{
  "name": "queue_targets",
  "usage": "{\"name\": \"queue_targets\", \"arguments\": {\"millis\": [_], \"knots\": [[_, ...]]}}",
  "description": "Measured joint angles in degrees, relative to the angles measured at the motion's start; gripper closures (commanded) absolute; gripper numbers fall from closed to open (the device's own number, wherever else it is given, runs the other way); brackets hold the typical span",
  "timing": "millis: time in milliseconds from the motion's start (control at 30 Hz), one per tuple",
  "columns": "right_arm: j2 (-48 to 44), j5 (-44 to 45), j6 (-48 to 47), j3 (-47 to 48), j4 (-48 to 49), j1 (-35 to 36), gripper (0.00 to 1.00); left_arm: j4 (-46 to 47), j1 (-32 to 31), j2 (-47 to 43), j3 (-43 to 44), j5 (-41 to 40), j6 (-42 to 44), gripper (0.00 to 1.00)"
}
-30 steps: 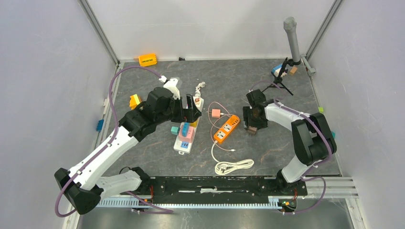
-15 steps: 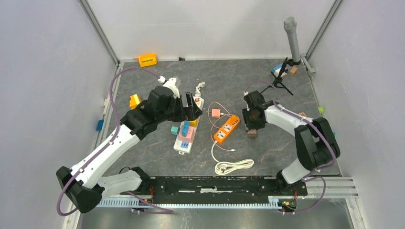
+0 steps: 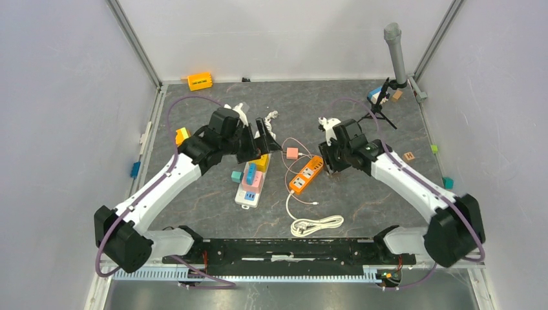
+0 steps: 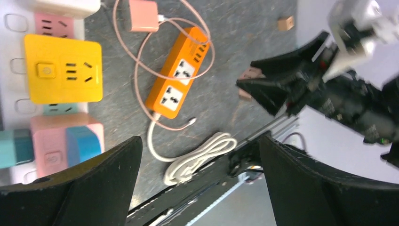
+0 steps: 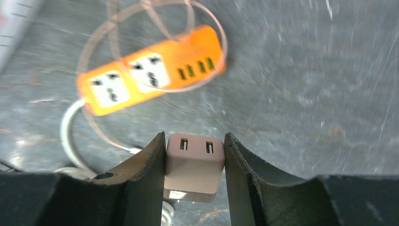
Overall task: Insert the plug
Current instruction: Pick up the plug from the center of the board.
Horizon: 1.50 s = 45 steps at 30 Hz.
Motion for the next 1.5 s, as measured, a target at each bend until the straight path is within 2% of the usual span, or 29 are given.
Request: {"name": "queue_targets", "arguments": {"millis": [233,400,667,867,900,933,1000,1067,1167,1233,1300,1367,1500], "knots": [[-10.01,-10.05,-4.02,5.95,3.72,6.27,1.0,8.24,5.11,2.54,-2.97,12.17,-7.67,0.0],[-10.71,-15.26,-7.28,8.87,4.44,11.15,1.0,12.85,5.4,7.37,-3.1,22.18,-11.15,0.02],[-8.46,-19.17,-10.36,10.16,3.93,15.8,1.0,18.69,1.77,11.13,-3.1,32.41,-13.84,0.13],[-7.28,-19.74,-10.6,10.88,3.26,15.76,1.0,19.87,-2.43,11.47,-3.1,34.8,-14.03,0.19],[-7.26,-19.91,-10.64,10.93,3.13,15.87,1.0,20.02,-2.75,11.58,-3.1,34.97,-14.03,0.22],[-7.23,-20.28,-10.64,10.93,3.1,16.09,1.0,20.15,-3.15,11.82,-3.1,35.17,-14.05,0.38],[-7.13,-21.18,-10.58,10.93,2.29,16.15,1.0,20.92,-4.2,13.2,-3.1,35.69,-14.49,0.51],[-6.97,-21.09,-10.49,10.93,1.73,16.13,1.0,21.51,-4.57,13.77,-3.06,35.8,-14.73,0.7],[-7.13,-20.83,-10.05,10.95,1.11,16.06,1.0,21.27,-4.92,14.88,-3.1,35.71,-14.08,0.92],[-7.08,-20.41,-9.99,10.93,0.68,16.06,1.0,21.07,-5.16,15.06,-3.08,35.71,-13.9,0.98],[-7.1,-20.15,-9.86,10.93,0.5,16.06,0.99,20.92,-5.25,15.06,-3.06,35.65,-13.55,0.98],[-7.1,-19.76,-9.81,10.93,0.52,16.09,0.9,20.76,-5.22,15.06,-2.99,35.56,-13.22,0.98],[-7.15,-18.69,-9.64,10.91,0.72,16.28,0.52,19.19,-5.25,15.06,-2.03,34.58,-11.67,0.98]]}}
